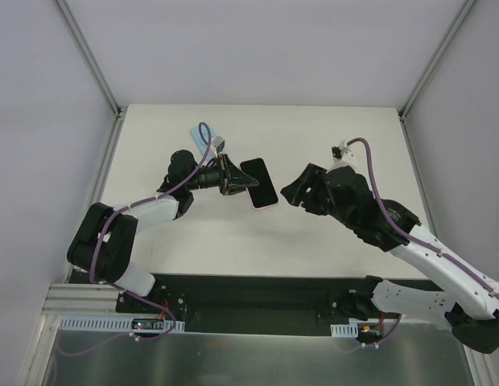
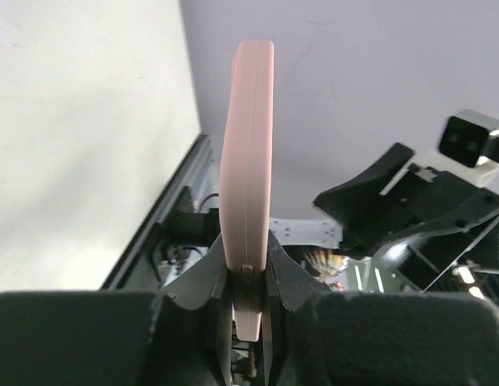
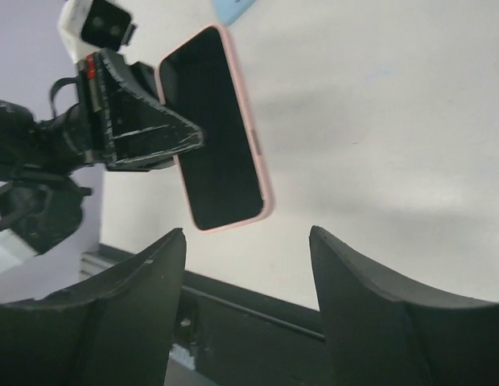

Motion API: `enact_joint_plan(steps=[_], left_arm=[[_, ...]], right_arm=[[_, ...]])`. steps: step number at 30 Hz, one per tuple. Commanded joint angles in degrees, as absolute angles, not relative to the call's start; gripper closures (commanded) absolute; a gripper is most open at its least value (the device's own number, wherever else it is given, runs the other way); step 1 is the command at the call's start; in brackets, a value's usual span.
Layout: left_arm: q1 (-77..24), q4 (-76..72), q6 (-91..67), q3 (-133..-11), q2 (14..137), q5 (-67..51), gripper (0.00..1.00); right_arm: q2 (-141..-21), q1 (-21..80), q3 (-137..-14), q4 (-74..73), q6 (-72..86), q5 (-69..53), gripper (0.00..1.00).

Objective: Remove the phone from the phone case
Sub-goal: Remove the phone case from the phone.

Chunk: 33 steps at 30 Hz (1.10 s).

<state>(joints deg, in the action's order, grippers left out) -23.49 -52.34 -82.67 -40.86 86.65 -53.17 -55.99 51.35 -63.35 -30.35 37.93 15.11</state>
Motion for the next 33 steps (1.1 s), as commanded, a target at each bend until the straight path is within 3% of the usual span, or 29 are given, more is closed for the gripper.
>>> enact_joint_plan(steps=[1,7,33], left_arm=[[-23.1,-41.1,-68.1,-42.4,80.9,-52.4,1.00],[-23.0,-34.6,-64.1,-44.6,78.6,-52.2,1.00],[-23.0,-34.7,-65.7,-45.2,74.6,-52.6,1.00]], right_arm=[[-54.3,51.8,-65.7,-43.0,31.4,25.1,0.35],[-59.0,53.3,-68.1,-41.9,29.8,22.9,0.35],[-67.1,53.7,-62.3,-34.3,33.2,15.7,0.36]])
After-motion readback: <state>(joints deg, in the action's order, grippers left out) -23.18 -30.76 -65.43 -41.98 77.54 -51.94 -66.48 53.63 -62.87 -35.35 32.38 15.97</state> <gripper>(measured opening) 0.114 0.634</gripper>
